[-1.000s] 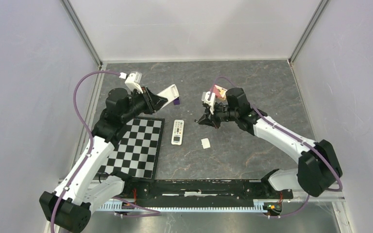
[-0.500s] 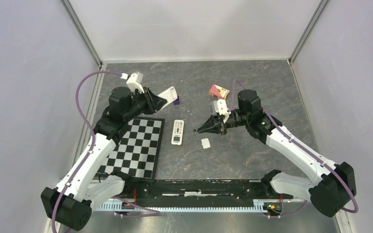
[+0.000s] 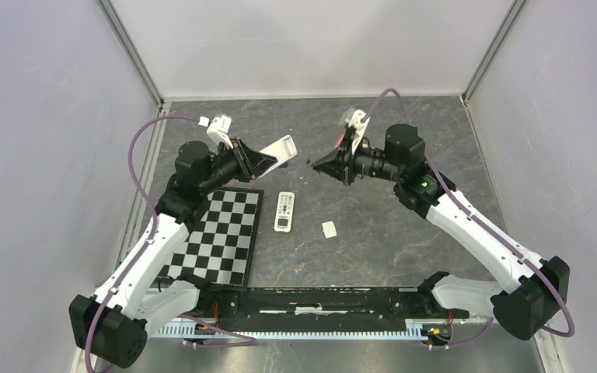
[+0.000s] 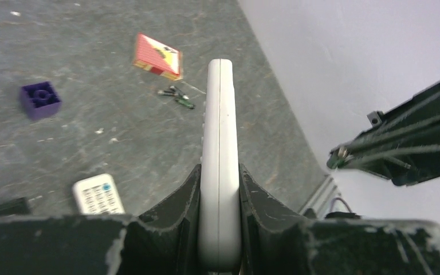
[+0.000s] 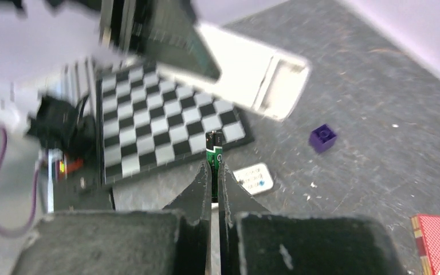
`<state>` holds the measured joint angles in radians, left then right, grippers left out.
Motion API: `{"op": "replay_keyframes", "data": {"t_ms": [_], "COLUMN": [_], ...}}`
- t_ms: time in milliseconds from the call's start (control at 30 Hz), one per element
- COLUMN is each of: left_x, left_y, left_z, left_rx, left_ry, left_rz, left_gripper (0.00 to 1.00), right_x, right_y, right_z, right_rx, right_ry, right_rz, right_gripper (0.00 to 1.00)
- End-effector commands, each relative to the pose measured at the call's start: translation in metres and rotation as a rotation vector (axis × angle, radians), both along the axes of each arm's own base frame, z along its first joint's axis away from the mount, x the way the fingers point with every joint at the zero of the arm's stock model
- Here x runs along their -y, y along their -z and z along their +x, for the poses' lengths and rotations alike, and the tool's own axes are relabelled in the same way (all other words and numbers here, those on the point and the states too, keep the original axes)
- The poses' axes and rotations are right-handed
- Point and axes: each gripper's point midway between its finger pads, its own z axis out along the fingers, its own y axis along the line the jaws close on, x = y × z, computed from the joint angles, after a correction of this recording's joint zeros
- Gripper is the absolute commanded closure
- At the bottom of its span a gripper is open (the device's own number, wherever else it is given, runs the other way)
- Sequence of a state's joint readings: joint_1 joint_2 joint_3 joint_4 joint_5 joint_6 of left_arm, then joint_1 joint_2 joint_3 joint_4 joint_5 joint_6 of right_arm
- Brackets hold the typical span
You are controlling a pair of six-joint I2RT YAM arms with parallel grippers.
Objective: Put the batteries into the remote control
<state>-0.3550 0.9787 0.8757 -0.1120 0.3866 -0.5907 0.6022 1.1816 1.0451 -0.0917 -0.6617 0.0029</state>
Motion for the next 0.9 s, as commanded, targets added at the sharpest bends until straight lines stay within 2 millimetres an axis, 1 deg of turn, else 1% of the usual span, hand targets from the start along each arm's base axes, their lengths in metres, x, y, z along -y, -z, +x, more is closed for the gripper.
{"op": "replay_keyframes", "data": {"t_ms": [0,100,167,233,433,467,567,633,667,733,767,867], "left_x": [0.025,0.037,0.044,0.049,0.055,0.056,0.055,0.052,0.05,0.042,0.038,0.026], "left_y": [-0.031,-0.038,-0.041,-0.043,-0.054,-0.054,-0.05,-0.035,-0.026,-0.006,0.005,0.022], "left_z": [-0.003,-0.006,-0.008,-0.01,-0.018,-0.017,-0.014,-0.004,0.001,0.011,0.013,0.018], "left_rx": [0.037,0.009,-0.01,-0.023,-0.028,-0.037,-0.054,-0.078,-0.081,-0.104,-0.121,-0.125], "left_ry": [0.107,0.174,0.221,0.254,0.317,0.319,0.297,0.228,0.194,0.106,0.074,0.002], "left_rz": [-0.228,-0.348,-0.407,-0.45,-0.546,-0.551,-0.559,-0.514,-0.465,-0.372,-0.326,-0.232], "left_gripper": [0.98,0.98,0.98,0.98,0.98,0.98,0.98,0.98,0.98,0.98,0.98,0.98], "right_x": [0.005,0.0,-0.002,-0.003,0.005,0.006,0.006,0.011,0.017,0.036,0.047,0.079], "right_y": [-0.07,-0.084,-0.086,-0.087,-0.099,-0.1,-0.095,-0.078,-0.068,-0.039,-0.028,0.013], "right_z": [0.035,0.031,0.032,0.034,0.039,0.039,0.044,0.054,0.059,0.068,0.072,0.075], "right_rx": [-0.158,-0.196,-0.216,-0.215,-0.149,-0.144,-0.126,-0.117,-0.112,-0.106,-0.102,-0.118], "right_ry": [0.3,0.301,0.318,0.347,0.448,0.454,0.475,0.537,0.583,0.696,0.758,0.88], "right_rz": [0.286,0.42,0.469,0.482,0.514,0.516,0.494,0.435,0.403,0.298,0.255,0.129], "right_gripper": [1.0,1.0,1.0,1.0,1.0,1.0,1.0,1.0,1.0,0.99,0.96,0.77]}}
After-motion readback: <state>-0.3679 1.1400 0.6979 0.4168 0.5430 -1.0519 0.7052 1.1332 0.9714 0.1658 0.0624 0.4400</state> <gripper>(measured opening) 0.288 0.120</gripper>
